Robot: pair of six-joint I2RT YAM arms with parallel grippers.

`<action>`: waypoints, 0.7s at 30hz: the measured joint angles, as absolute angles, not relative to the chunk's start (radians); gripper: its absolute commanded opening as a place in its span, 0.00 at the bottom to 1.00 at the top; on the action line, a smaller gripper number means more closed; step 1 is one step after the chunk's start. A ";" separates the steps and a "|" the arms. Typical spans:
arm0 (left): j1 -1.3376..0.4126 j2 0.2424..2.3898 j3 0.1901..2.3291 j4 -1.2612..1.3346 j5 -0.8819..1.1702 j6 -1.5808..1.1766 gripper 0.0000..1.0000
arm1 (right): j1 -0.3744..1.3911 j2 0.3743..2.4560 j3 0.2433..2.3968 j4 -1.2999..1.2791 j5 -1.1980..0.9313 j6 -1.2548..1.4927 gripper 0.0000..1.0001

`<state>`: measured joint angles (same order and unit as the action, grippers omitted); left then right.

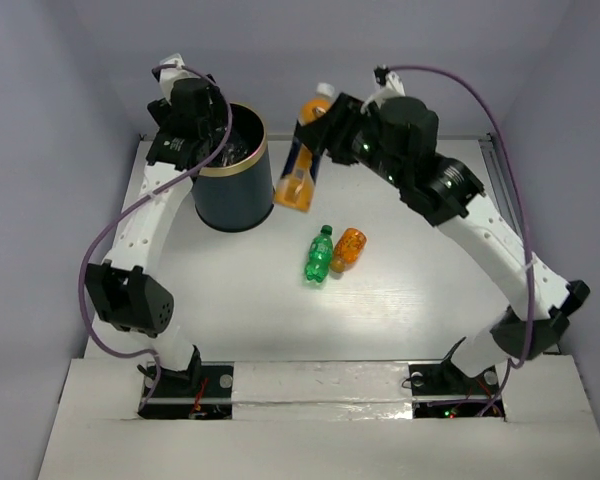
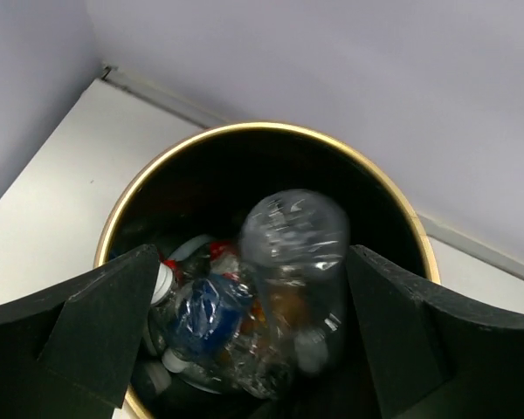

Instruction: Put the plastic bottles in the bin

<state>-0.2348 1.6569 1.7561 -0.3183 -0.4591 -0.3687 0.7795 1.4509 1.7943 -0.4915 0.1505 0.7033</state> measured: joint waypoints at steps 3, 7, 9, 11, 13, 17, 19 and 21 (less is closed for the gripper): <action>-0.233 1.580 1.737 -0.319 -0.417 -0.369 0.82 | 0.780 1.587 2.008 -0.483 0.150 0.699 0.56; -0.228 1.350 1.605 -0.301 -0.340 -0.385 0.73 | 0.780 1.777 2.251 -0.466 0.154 0.717 0.57; -0.227 1.208 1.503 -0.295 -0.299 -0.406 0.68 | 0.780 1.888 2.374 -0.449 0.162 0.727 0.58; -0.224 1.078 1.380 -0.290 -0.258 -0.432 0.58 | 0.778 1.990 2.479 -0.431 0.174 0.737 0.58; -0.222 0.968 1.250 -0.302 -0.203 -0.461 0.51 | 0.778 2.079 2.543 -0.391 0.194 0.742 0.58; -0.221 0.838 1.011 -0.352 -0.076 -0.526 0.43 | 0.778 2.198 2.566 -0.287 0.255 0.749 0.58; -0.229 0.812 0.914 -0.396 -0.019 -0.561 0.43 | 0.778 2.259 2.596 -0.245 0.291 0.734 0.58; -0.243 0.808 0.830 -0.429 0.029 -0.590 0.43 | 0.778 2.310 2.624 -0.209 0.324 0.709 0.57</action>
<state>-0.2432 0.8078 0.8299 -0.4294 0.0292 -0.5900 0.7784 2.3100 2.6244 -0.2092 0.3241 0.7090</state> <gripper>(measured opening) 0.432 0.599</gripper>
